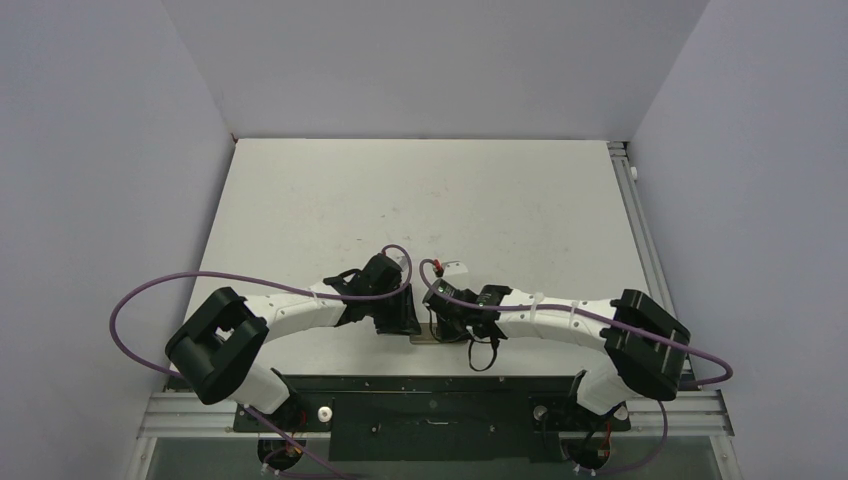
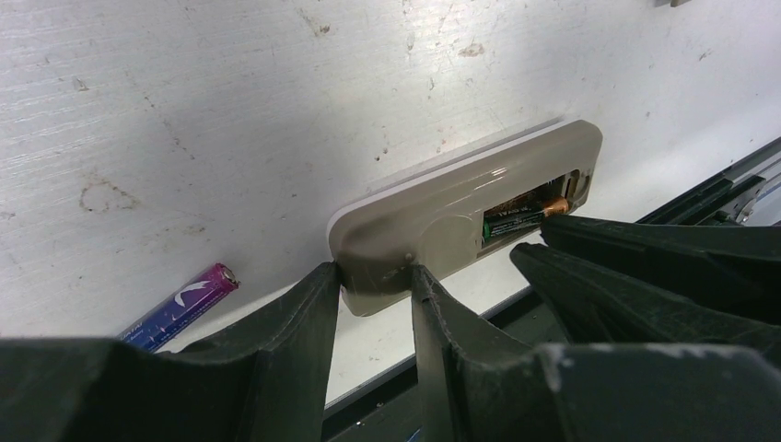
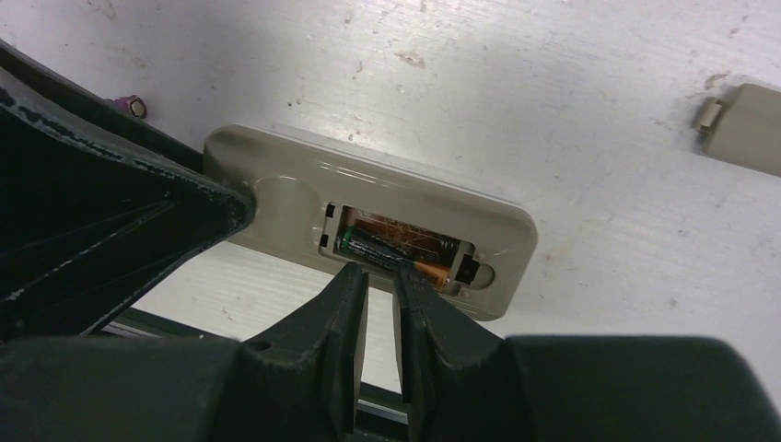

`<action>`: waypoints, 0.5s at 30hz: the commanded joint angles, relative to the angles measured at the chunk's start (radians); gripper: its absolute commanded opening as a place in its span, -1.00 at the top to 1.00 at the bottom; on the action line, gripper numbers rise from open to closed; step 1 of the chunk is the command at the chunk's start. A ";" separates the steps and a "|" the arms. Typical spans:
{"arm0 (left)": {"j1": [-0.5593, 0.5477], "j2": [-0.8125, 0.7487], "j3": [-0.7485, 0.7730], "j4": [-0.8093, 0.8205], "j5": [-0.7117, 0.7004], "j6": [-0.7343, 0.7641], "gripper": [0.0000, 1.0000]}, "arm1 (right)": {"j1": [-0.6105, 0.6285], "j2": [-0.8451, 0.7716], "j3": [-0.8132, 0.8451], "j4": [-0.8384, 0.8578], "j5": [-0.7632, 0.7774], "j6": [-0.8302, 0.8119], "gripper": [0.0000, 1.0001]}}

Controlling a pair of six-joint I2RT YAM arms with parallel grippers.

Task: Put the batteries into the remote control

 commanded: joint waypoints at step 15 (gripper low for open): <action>-0.008 -0.003 -0.001 0.033 0.027 0.007 0.38 | 0.013 0.045 -0.001 0.003 0.025 0.002 0.63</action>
